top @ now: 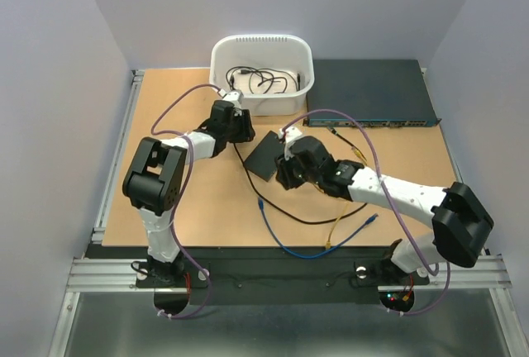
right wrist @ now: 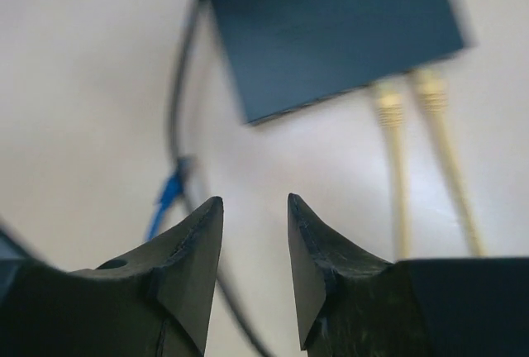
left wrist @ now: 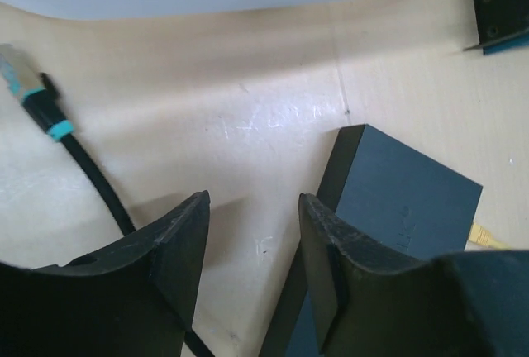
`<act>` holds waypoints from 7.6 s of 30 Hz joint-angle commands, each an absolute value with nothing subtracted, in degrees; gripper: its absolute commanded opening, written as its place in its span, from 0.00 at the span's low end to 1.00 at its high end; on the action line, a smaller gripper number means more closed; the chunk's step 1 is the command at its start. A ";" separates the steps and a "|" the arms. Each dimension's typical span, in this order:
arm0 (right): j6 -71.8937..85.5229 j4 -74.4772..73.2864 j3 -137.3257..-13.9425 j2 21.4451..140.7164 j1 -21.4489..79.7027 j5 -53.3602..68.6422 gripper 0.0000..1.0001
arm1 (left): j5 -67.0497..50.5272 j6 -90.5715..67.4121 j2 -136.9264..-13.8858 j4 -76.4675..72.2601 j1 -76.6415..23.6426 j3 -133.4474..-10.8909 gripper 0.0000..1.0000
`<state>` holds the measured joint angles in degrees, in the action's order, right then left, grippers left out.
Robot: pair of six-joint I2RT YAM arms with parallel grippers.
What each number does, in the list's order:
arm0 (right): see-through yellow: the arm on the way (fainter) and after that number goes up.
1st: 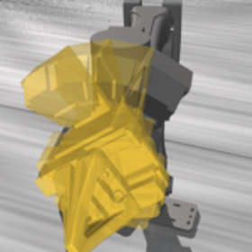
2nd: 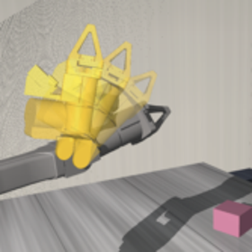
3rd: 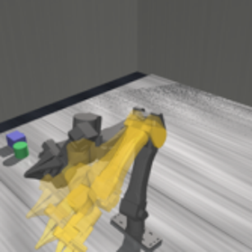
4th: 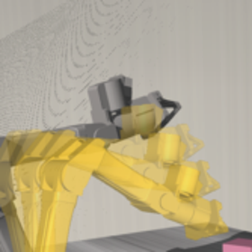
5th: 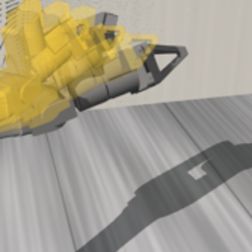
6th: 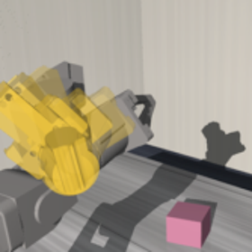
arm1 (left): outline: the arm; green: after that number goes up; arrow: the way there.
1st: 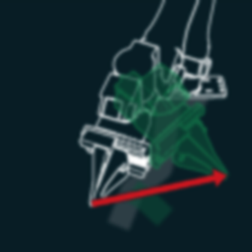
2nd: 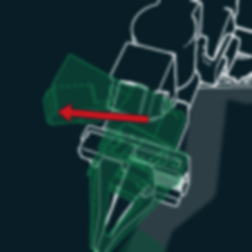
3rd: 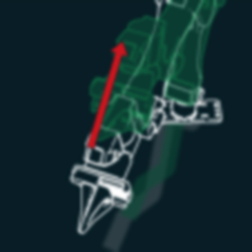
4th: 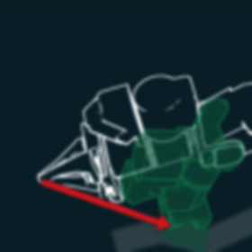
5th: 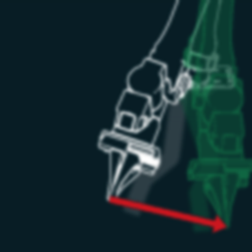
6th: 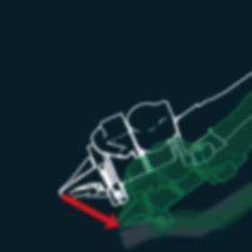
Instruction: Insert the plug into the switch port
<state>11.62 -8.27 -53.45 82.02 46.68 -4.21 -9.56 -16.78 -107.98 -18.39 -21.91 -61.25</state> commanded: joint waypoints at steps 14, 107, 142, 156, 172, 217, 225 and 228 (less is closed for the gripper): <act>24.16 -3.52 -53.52 95.17 62.31 1.06 0.39 | -0.44 -17.32 -85.01 -20.57 -20.92 -49.57 0.81; 12.83 28.39 -30.94 55.11 66.27 5.62 0.00 | -35.07 -42.10 -39.02 -62.67 -34.98 -7.82 0.51; 7.30 19.78 -39.19 58.88 66.27 -1.50 0.53 | -27.25 -40.78 -35.95 -46.85 -35.42 -12.30 0.00; 7.12 19.16 -40.70 63.54 66.36 -5.18 0.41 | -25.66 -40.61 -34.19 -42.45 -35.33 -13.80 0.00; 8.17 21.44 -39.02 65.13 66.27 -7.47 0.27 | -26.63 -40.43 -30.94 -41.75 -35.33 -13.80 0.00; 9.32 19.26 -36.65 65.13 66.18 -13.52 0.00 | -23.21 -37.36 -31.82 -35.60 -35.42 -16.35 0.62; 11.42 9.33 -36.03 65.83 61.36 -19.42 0.00 | -10.47 -34.19 -36.99 -31.73 -35.42 -18.37 0.83; 12.22 5.90 -36.82 68.11 57.58 -19.86 0.00 | -5.55 -31.91 -41.38 -31.29 -35.33 -20.56 0.83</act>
